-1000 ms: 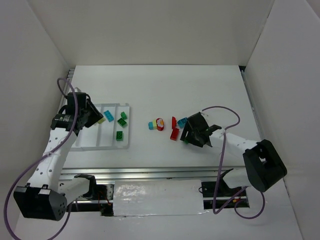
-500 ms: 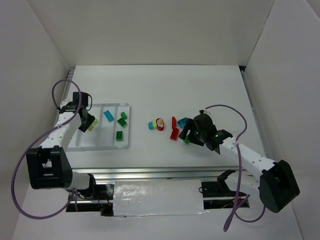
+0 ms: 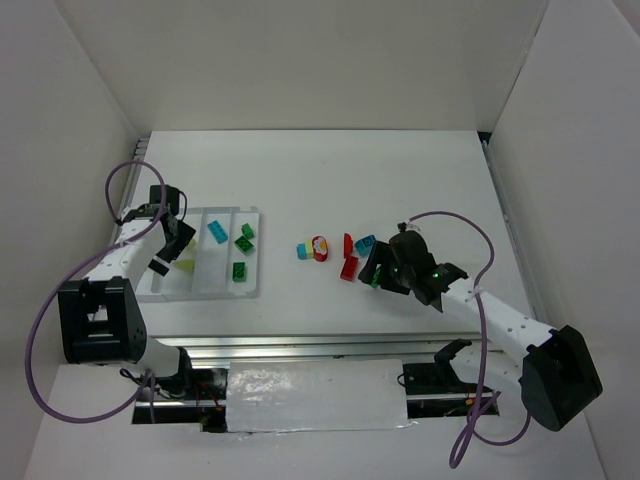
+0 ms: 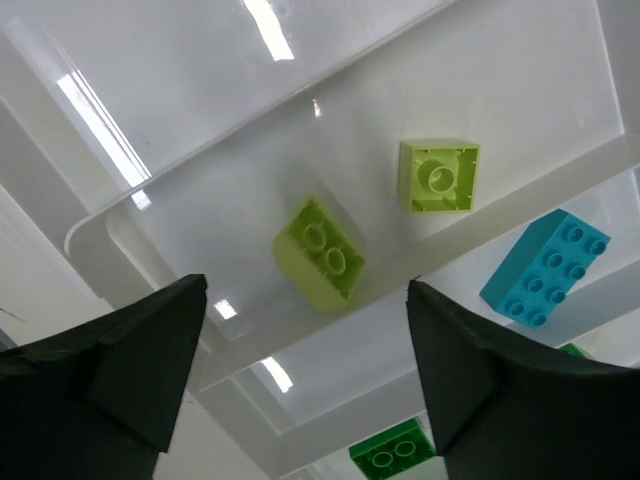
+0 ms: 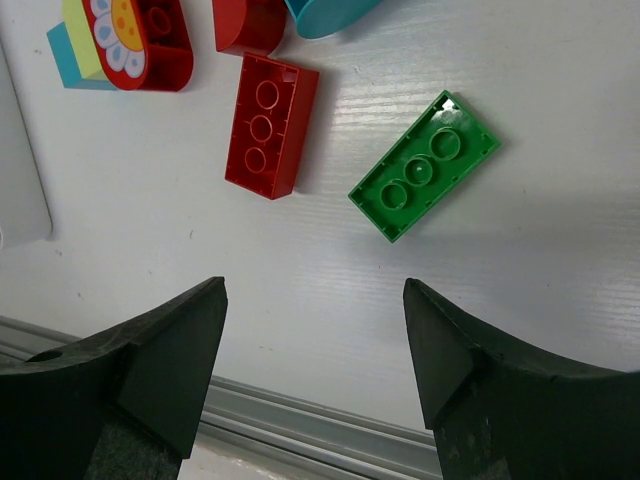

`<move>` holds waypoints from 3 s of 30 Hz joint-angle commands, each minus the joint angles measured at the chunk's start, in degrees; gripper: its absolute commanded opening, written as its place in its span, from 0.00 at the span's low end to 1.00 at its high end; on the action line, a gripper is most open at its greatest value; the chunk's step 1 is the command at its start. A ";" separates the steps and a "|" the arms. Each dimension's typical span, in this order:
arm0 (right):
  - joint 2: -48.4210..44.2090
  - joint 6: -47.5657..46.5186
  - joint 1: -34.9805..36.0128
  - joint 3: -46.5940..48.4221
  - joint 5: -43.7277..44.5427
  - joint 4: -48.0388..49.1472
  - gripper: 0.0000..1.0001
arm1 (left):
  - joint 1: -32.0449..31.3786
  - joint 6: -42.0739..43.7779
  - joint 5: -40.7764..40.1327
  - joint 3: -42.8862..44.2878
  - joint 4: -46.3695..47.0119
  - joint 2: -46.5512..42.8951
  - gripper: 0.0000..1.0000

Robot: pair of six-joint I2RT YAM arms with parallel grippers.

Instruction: Sort the legos into containers by color

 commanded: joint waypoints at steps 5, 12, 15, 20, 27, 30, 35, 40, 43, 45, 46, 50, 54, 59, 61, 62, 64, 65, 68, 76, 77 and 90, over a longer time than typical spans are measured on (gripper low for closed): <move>-0.63 -2.14 0.43 0.23 -0.51 0.50 0.79 | 0.61 -0.08 0.18 1.30 0.59 -0.86 1.00; -1.51 -2.06 0.43 2.50 2.30 -1.43 0.79 | -13.51 11.24 4.24 8.41 4.89 -10.44 1.00; -2.21 -0.83 0.52 4.00 4.76 -3.53 0.79 | -25.21 14.85 2.48 14.91 2.45 -8.17 0.99; -6.25 3.21 0.43 4.71 10.99 -8.79 0.80 | -41.01 15.75 0.46 19.40 -1.33 -2.55 1.00; -20.21 8.05 0.35 6.99 19.79 -17.07 0.81 | -53.52 23.21 7.13 20.72 9.20 7.99 0.96; -23.83 9.63 0.43 9.36 21.55 -21.72 0.81 | -56.51 24.80 8.98 23.97 11.22 14.41 0.94; -30.67 8.06 0.43 10.60 21.65 -25.77 0.82 | -58.45 25.32 9.86 30.47 11.76 25.11 0.80; -32.80 5.94 0.43 11.57 20.24 -28.49 0.83 | -58.89 24.54 8.10 35.66 10.18 31.99 0.76; -33.68 5.59 0.43 11.21 19.10 -28.06 0.84 | -58.89 23.83 6.61 37.42 8.77 35.69 0.75; -33.86 5.33 0.43 11.21 18.04 -27.89 0.84 | -58.89 23.39 6.17 37.95 8.33 36.92 0.69; -33.86 5.15 0.43 11.30 17.78 -27.62 0.84 | -58.89 23.13 5.82 38.39 8.07 37.53 0.68; -33.24 4.19 0.43 11.48 16.99 -27.27 0.84 | -58.89 23.04 6.07 39.27 7.97 41.14 0.69; -33.24 3.75 0.43 11.21 16.63 -26.83 0.84 | -58.89 23.04 6.60 40.59 7.72 43.69 0.63; -33.86 3.39 0.43 11.13 16.81 -26.74 0.84 | -58.89 21.90 4.76 39.89 6.31 42.82 0.16; -33.68 3.22 0.43 11.21 16.63 -26.57 0.84 | -58.98 21.29 3.62 37.44 5.87 38.02 0.00; -33.59 3.22 0.43 11.21 16.63 -26.57 0.84 | -58.98 21.11 3.09 36.38 5.87 35.89 0.00; -33.42 3.13 0.43 11.30 16.46 -26.57 0.84 | -59.07 21.37 2.21 32.70 6.30 27.93 0.00; -33.33 3.04 0.43 11.30 16.28 -26.48 0.84 | -59.07 21.37 1.51 31.81 6.22 25.17 0.00; -33.42 2.69 0.52 11.39 15.76 -25.95 0.84 | -58.46 21.99 -4.01 29.52 4.47 14.80 0.00; -32.54 -0.64 0.43 10.69 10.57 -23.67 0.84 | -17.28 12.94 -8.44 26.01 -10.75 2.83 0.00; -32.36 -1.00 0.43 10.69 9.96 -23.40 0.84 | -12.36 13.02 -4.94 25.04 -10.31 2.74 0.00; -32.19 -4.16 0.43 8.93 4.50 -20.77 0.84 | 7.81 8.64 -8.77 39.72 -20.94 24.71 0.00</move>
